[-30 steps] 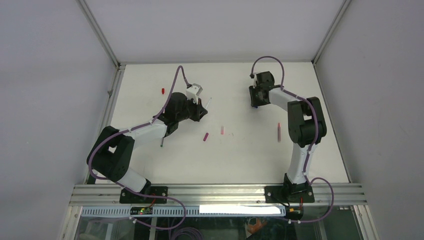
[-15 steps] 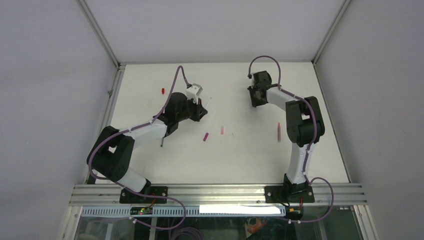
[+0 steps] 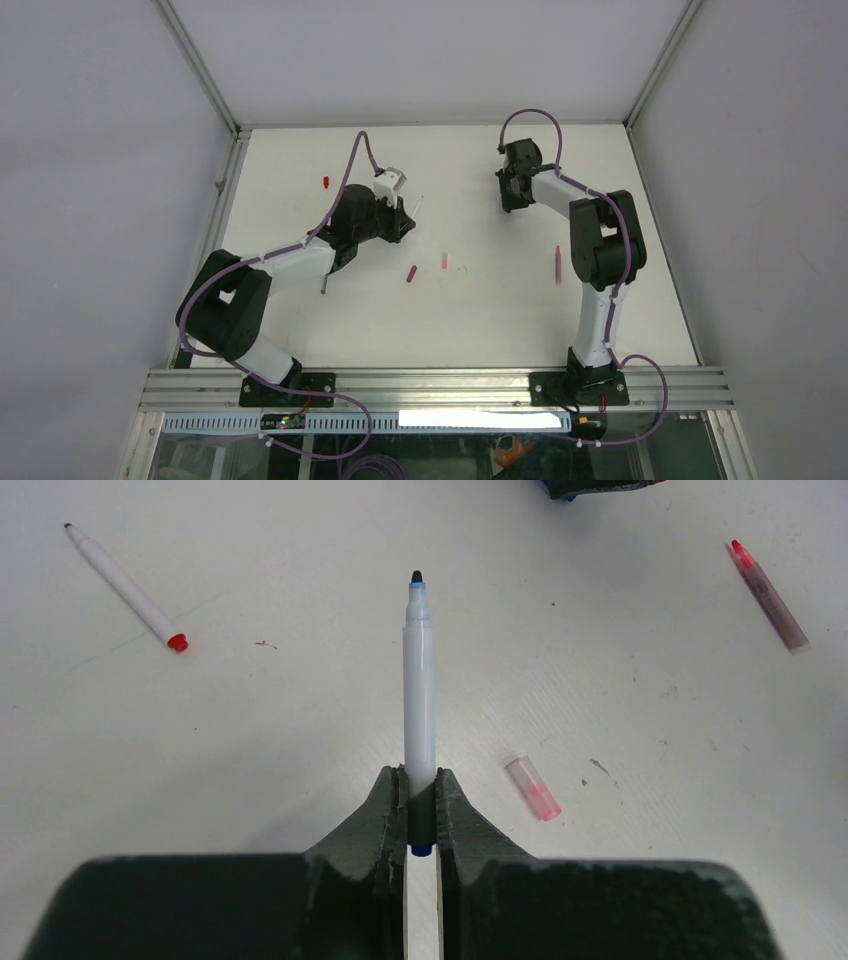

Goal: Insert the pens into the pen caps

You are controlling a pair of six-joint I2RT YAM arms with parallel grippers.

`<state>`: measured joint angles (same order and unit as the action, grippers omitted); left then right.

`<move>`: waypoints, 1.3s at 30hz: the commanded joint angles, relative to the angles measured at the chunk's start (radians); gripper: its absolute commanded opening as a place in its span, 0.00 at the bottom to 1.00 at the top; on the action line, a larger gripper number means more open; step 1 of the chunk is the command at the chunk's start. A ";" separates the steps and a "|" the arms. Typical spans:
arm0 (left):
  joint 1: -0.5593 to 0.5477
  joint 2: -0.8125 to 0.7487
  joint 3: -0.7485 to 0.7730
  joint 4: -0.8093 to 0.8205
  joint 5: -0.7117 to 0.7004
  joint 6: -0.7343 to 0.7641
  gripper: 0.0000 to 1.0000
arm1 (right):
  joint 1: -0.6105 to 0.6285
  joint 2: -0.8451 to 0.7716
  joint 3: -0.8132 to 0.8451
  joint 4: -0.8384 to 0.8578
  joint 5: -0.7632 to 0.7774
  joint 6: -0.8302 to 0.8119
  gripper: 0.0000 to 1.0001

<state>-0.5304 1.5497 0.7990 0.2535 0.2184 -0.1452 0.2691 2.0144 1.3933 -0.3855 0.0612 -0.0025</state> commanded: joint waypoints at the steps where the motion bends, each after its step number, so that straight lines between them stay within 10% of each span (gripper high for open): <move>1: -0.005 0.011 0.040 0.010 0.024 -0.001 0.00 | 0.002 -0.046 0.013 0.015 -0.031 0.073 0.00; 8: -0.006 0.025 0.045 0.021 0.036 -0.018 0.00 | 0.045 -0.054 0.040 -0.096 0.042 0.140 0.00; 19: -0.006 0.031 0.052 0.021 0.038 -0.019 0.00 | 0.072 -0.003 0.154 -0.207 0.178 0.174 0.37; 39: -0.006 0.021 0.048 0.013 0.030 -0.012 0.00 | 0.072 0.078 0.171 -0.187 0.128 0.167 0.31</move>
<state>-0.5304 1.5848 0.8146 0.2535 0.2382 -0.1635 0.3431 2.0804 1.5372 -0.5961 0.2089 0.1581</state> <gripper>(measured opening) 0.069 0.313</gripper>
